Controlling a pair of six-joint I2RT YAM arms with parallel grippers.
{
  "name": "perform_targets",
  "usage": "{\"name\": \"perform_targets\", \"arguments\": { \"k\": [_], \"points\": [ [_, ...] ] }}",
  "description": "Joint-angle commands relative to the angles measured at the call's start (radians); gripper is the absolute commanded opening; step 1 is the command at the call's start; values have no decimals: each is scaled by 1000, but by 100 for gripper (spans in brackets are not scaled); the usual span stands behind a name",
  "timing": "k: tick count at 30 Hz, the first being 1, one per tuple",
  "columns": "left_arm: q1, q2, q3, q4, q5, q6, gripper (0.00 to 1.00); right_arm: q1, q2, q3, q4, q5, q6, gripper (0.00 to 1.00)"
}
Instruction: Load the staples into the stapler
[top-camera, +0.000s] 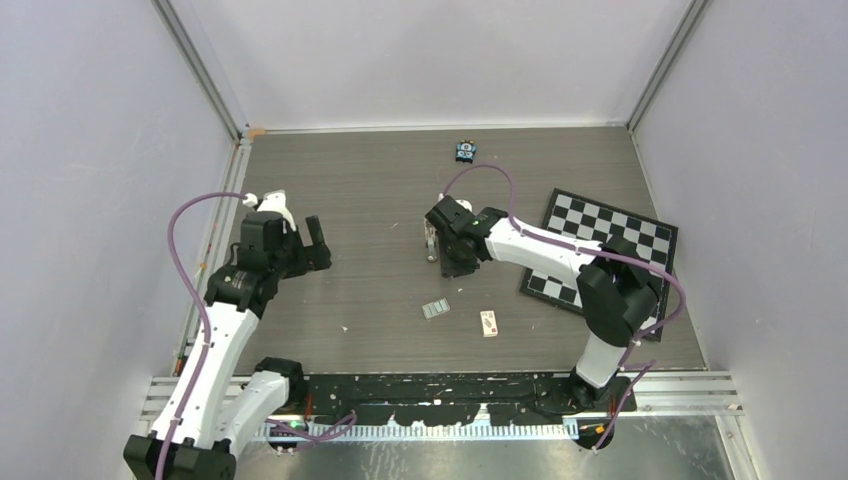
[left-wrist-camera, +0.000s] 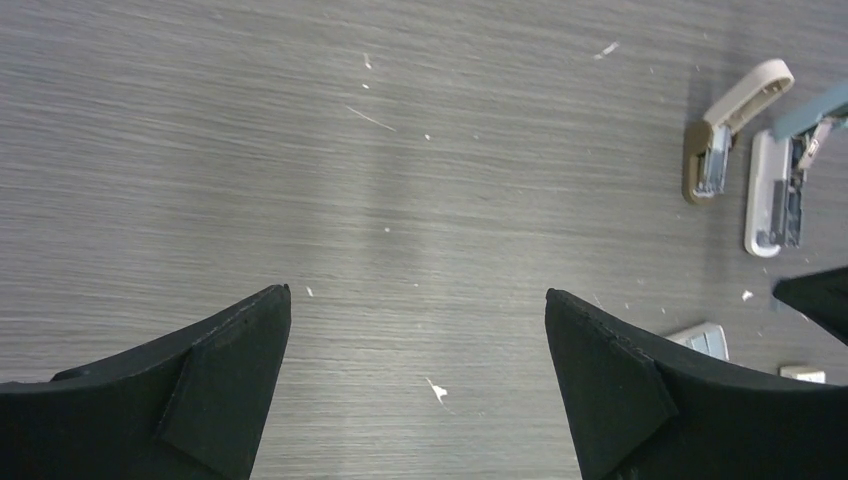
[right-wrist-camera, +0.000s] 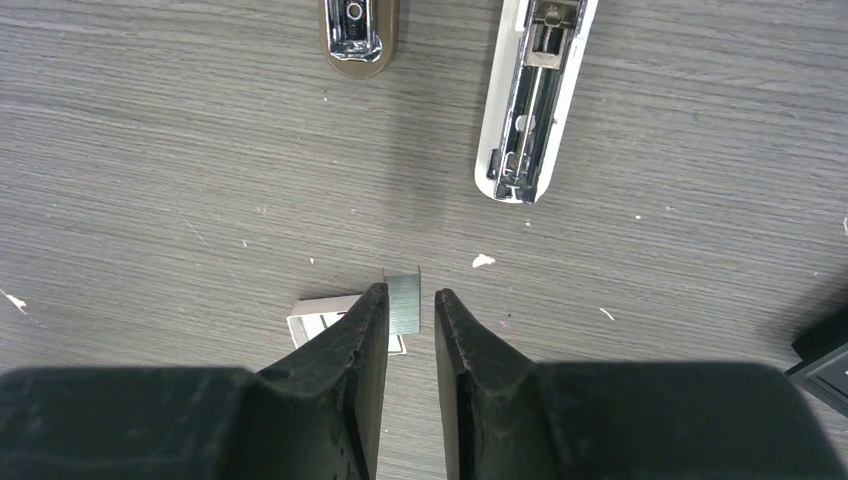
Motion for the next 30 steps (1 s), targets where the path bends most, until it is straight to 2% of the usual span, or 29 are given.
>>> {"name": "perform_targets", "arguments": {
  "k": [1, 11, 19, 24, 30],
  "points": [
    [8, -1, -22, 10, 95, -17, 100, 5, -9, 71, -7, 9, 0, 29],
    [8, -79, -70, 97, 102, -17, 100, -35, -54, 67, -34, 21, -2, 29],
    [7, -87, -76, 64, 143, -8, 98, -64, -87, 94, -104, 45, -22, 29],
    [8, -105, -79, 50, 174, -1, 98, -69, -84, 93, -83, 64, -18, 29],
    [6, -150, -85, 47, 186, 5, 98, -77, -17, 139, -33, 0, -6, 29]
  ]
}}
